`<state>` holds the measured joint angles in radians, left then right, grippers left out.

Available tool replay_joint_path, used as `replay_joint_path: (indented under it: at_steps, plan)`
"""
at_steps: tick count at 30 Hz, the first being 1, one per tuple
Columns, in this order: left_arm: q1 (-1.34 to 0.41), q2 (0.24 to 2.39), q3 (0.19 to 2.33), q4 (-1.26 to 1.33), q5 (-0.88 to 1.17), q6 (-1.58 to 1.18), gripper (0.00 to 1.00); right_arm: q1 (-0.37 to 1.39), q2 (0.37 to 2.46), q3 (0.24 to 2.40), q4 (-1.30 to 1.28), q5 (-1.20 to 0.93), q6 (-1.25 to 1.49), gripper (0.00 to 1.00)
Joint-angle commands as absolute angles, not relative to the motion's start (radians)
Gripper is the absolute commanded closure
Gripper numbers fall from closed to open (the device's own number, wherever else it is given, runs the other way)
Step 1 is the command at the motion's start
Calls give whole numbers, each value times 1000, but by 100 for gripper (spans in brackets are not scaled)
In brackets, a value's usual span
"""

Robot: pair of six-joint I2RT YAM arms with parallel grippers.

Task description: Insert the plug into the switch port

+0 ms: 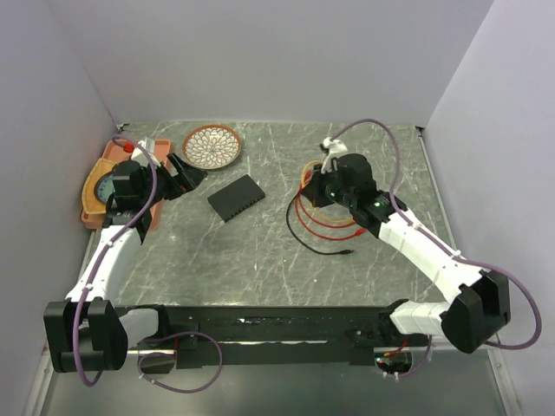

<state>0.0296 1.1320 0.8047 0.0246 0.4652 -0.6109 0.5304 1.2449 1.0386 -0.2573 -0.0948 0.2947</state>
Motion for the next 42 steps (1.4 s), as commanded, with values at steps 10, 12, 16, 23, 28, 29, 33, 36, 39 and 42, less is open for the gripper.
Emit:
replay_joint_path:
  at_steps: [10, 12, 16, 23, 28, 29, 33, 36, 39, 42]
  plan:
    - [34, 1112, 781, 77, 517, -629, 4, 778, 1546, 1121, -514, -445, -235, 67]
    - [34, 1118, 775, 81, 522, -630, 4, 779, 1542, 1082, -473, -417, -191, 58]
    - [29, 1138, 752, 123, 555, -658, 4, 778, 1450, 996, -333, -280, -92, 11]
    - [-205, 1244, 874, -46, 318, -557, 4, 713, 1446, 1055, -348, -120, 116, 1]
    - [-404, 1393, 1009, -136, 164, -453, 4, 576, 1387, 1003, -318, -214, 231, 1]
    - [-434, 1440, 1029, -168, 137, -430, 4, 545, 1350, 958, -293, -242, 273, 1]
    - [-558, 1586, 1167, -231, 3, -313, 4, 385, 1250, 827, -199, -425, 334, 1]
    - [-633, 1702, 1253, -265, -83, -256, 4, 371, 1206, 795, -230, -407, 315, 1]
    - [-679, 1778, 1282, -255, -72, -221, 2, 356, 1172, 769, -253, -399, 304, 1]
    - [-696, 1816, 1275, -232, -35, -195, 1, 341, 1138, 741, -258, -397, 305, 1]
